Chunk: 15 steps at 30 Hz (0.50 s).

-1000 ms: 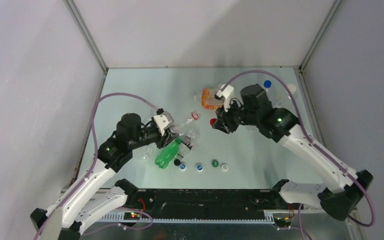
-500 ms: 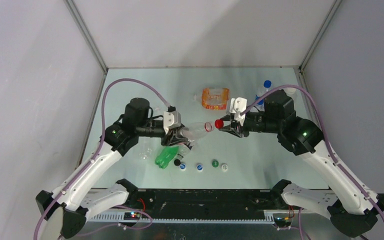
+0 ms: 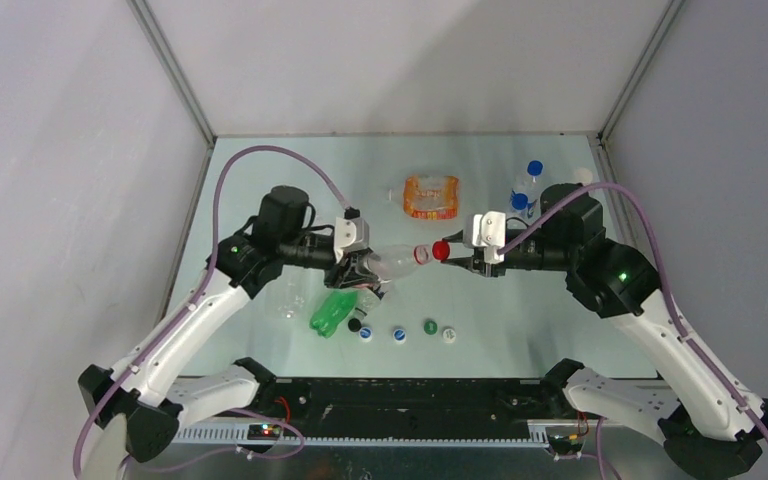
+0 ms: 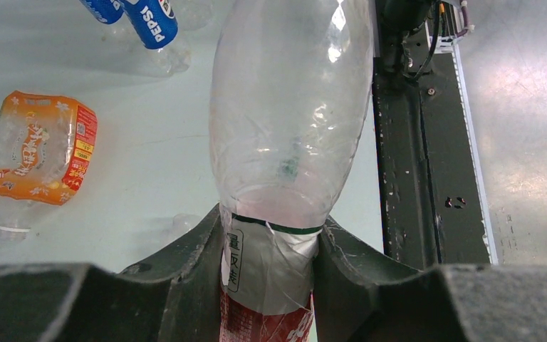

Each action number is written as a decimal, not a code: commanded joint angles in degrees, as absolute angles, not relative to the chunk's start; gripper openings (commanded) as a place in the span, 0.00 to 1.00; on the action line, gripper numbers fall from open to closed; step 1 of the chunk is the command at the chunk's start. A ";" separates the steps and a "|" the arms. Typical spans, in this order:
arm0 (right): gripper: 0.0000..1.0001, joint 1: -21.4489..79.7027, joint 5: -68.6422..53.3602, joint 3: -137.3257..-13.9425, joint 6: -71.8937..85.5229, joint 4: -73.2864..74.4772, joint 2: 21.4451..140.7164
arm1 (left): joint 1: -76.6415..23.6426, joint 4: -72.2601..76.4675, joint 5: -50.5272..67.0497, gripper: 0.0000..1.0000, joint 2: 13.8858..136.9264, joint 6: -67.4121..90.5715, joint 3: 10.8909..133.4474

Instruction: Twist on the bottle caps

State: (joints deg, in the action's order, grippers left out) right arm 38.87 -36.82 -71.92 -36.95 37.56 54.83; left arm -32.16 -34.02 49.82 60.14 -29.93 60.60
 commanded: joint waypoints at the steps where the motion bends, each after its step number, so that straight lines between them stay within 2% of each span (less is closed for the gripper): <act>1: 0.00 38.76 -40.55 -71.98 -39.05 35.83 54.16 | -31.72 -35.82 51.52 0.13 61.13 -32.10 63.90; 15: 0.00 40.29 -41.21 -71.98 -42.40 35.63 57.29 | -31.73 -43.11 54.36 0.13 64.19 -36.32 68.52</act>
